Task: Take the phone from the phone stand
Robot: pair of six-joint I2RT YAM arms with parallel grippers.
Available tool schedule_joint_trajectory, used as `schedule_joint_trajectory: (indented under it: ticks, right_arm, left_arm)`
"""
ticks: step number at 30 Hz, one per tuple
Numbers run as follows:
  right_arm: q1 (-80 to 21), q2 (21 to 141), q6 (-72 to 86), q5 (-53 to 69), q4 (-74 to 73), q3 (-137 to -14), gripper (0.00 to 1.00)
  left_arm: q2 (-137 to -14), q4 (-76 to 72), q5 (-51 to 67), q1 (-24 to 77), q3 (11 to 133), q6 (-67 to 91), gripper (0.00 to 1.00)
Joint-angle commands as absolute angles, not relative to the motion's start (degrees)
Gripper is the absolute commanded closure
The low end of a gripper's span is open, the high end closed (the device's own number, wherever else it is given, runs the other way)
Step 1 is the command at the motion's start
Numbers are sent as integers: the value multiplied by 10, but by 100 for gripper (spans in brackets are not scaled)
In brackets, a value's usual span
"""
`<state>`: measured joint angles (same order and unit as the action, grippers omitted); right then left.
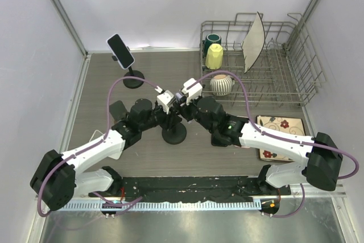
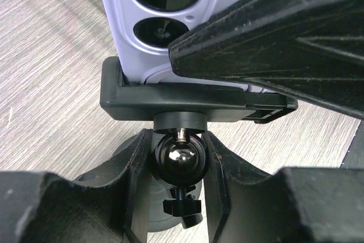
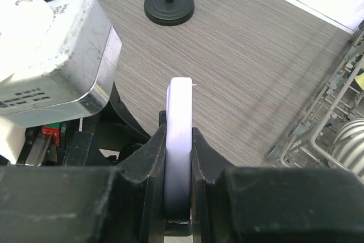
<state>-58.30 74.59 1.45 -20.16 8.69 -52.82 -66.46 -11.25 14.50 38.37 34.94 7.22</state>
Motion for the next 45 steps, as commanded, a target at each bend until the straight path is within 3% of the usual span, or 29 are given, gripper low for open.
schedule_joint_trajectory:
  ticks: [1, 2, 5, 15, 22, 39, 42, 45]
  right_arm:
    - [-588, 724, 45, -189, 95, -531, 80]
    - [-589, 727, 45, -191, 95, -532, 71]
    - [-588, 735, 46, -190, 93, -536, 60]
    - [-588, 756, 51, -163, 106, -546, 53]
    - [-588, 773, 48, -165, 115, -555, 53]
    - [-588, 786, 40, -199, 153, -564, 59]
    - [-588, 788, 40, -199, 156, -563, 62]
    - [-588, 790, 37, -196, 156, -564, 77]
  left_arm:
    - [-627, -121, 111, 374, 358, 76, 100]
    - [-611, -121, 106, 375, 358, 76, 100]
    - [-584, -138, 93, 376, 346, 87, 100]
    - [-566, -195, 61, 410, 289, 97, 100]
    - [-585, -272, 62, 419, 264, 112, 100]
    - [-576, -283, 49, 421, 247, 138, 100]
    - [-577, -280, 53, 422, 250, 144, 100]
    - [-582, -276, 55, 422, 252, 154, 100]
